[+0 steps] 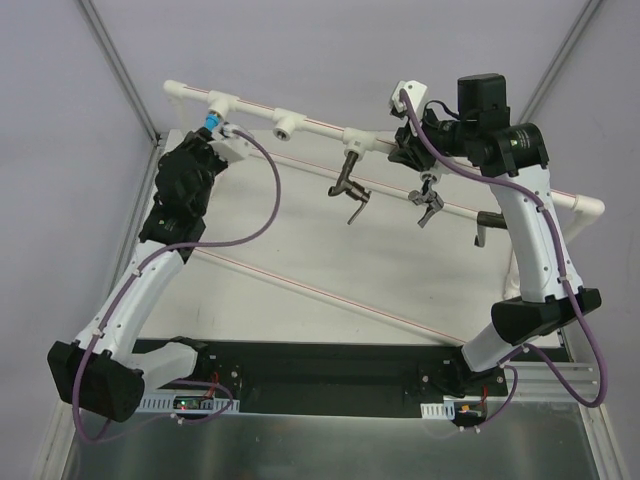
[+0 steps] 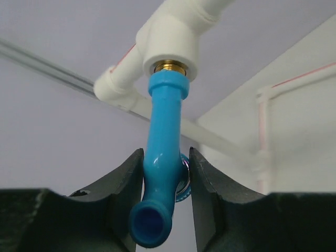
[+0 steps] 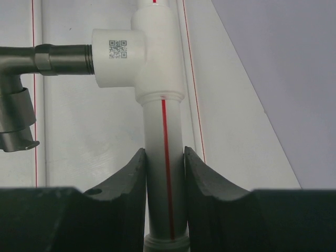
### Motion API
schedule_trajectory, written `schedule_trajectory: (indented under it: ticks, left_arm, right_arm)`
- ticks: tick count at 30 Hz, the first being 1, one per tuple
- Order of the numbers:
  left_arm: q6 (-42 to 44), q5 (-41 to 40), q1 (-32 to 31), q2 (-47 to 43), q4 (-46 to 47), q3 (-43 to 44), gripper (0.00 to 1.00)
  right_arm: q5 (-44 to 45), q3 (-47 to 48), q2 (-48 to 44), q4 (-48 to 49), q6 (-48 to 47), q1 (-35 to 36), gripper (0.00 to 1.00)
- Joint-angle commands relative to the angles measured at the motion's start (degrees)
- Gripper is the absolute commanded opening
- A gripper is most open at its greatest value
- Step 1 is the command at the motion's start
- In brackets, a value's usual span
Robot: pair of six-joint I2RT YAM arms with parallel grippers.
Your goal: Install the water faucets
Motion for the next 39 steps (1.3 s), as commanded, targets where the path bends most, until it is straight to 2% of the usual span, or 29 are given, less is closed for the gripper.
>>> schedule_trajectory:
  ticks: [1,3,6,7,11,14,16,18,19,20,22,23,25,26,28,29,30,32,34,35,36,39]
  left_arm:
    - [57.45,-7.16,-10.06,2.21,2.57,-7.46,0.27]
    - [60.74,-8.87,-10.06,3.80,3.91,-8.97,0.25]
    - [55.40,-6.68,-10.06,2.75,5.84,-7.75,0.28]
    - [53.38,-6.16,-10.06,2.40,6.20,-6.87,0.42]
    - [40.22,-2.30,-10.06,-0.23,6.73,-1.95,0.74]
    - [31.69,-0.36,-10.06,-2.08,6.73,1.39,0.87]
    - [26.49,1.67,-10.06,-3.14,6.64,3.59,0.91]
    - [15.96,3.16,-9.98,-4.89,6.55,6.39,0.97]
    - [11.74,3.25,-10.06,-5.42,6.73,7.28,0.98]
    - [2.04,3.08,-9.98,-6.56,6.99,8.16,0.99]
    - [-7.59,1.25,-9.89,-7.62,8.22,9.75,0.99]
    - [-17.03,-0.07,-9.89,-8.50,9.44,9.84,0.99]
    - [-25.70,-6.29,-9.80,-9.12,11.20,8.79,0.99]
    - [-34.01,-9.46,-9.71,-9.55,11.30,8.52,0.99]
    - [-43.89,-15.09,-9.10,-10.00,8.94,8.78,0.99]
    - [-53.68,-18.68,-7.88,-10.78,4.75,9.13,0.99]
    - [-59.17,-19.76,-6.91,-11.49,2.27,9.22,0.99]
    - [-71.37,-19.95,-4.89,-13.94,0.23,7.82,0.98]
    - [-79.93,-19.69,-0.50,-15.35,-4.24,6.06,0.96]
    - [-87.19,-18.64,1.69,-16.14,-6.00,5.54,0.96]
    - [-90.31,-15.06,5.28,-16.41,-8.19,4.49,0.96]
    - [-99.20,-7.68,10.74,-15.63,-10.32,2.99,0.97]
  right_arm:
    - [-6.68,1.38,1.57,-0.25,2.73,2.64,0.01]
    - [-6.68,1.38,1.57,-0.25,2.82,2.73,0.01]
    - [-6.33,1.38,1.49,-0.34,2.64,2.64,0.01]
    - [-5.98,1.30,1.40,-0.34,2.56,2.73,0.01]
    - [-6.07,1.29,1.48,-0.43,2.47,2.56,0.01]
    - [-6.24,1.38,1.40,-0.25,2.64,2.55,0.01]
    - [-6.33,1.47,1.49,-0.25,2.64,2.56,0.01]
    - [-6.42,1.47,1.57,-0.25,2.64,2.56,0.01]
    - [-6.33,1.47,1.49,-0.25,2.82,2.64,0.01]
    - [-6.42,1.47,1.57,-0.25,2.82,2.64,0.01]
    - [-6.42,1.38,1.48,-0.25,2.73,2.56,0.01]
    - [-6.42,1.47,1.57,-0.25,2.82,2.55,0.01]
    - [-6.51,1.47,1.57,-0.25,2.91,2.56,0.01]
    - [-6.68,1.47,1.66,-0.25,3.08,2.55,0.01]
    - [-6.95,1.47,1.66,-0.25,3.08,2.64,0.01]
    - [-7.03,1.47,1.66,-0.17,3.08,2.64,0.01]
    - [-7.21,1.38,1.40,-0.25,3.08,2.56,0.01]
    - [-7.21,1.38,1.31,-0.25,3.00,2.56,0.01]
    - [-7.38,1.12,1.13,-0.34,2.91,2.64,0.01]
    - [-7.39,1.12,1.05,-0.43,2.99,2.56,0.01]
    - [-7.47,1.03,0.96,-0.34,2.91,2.64,0.01]
    - [-7.74,0.85,0.61,-0.34,3.00,2.55,0.01]
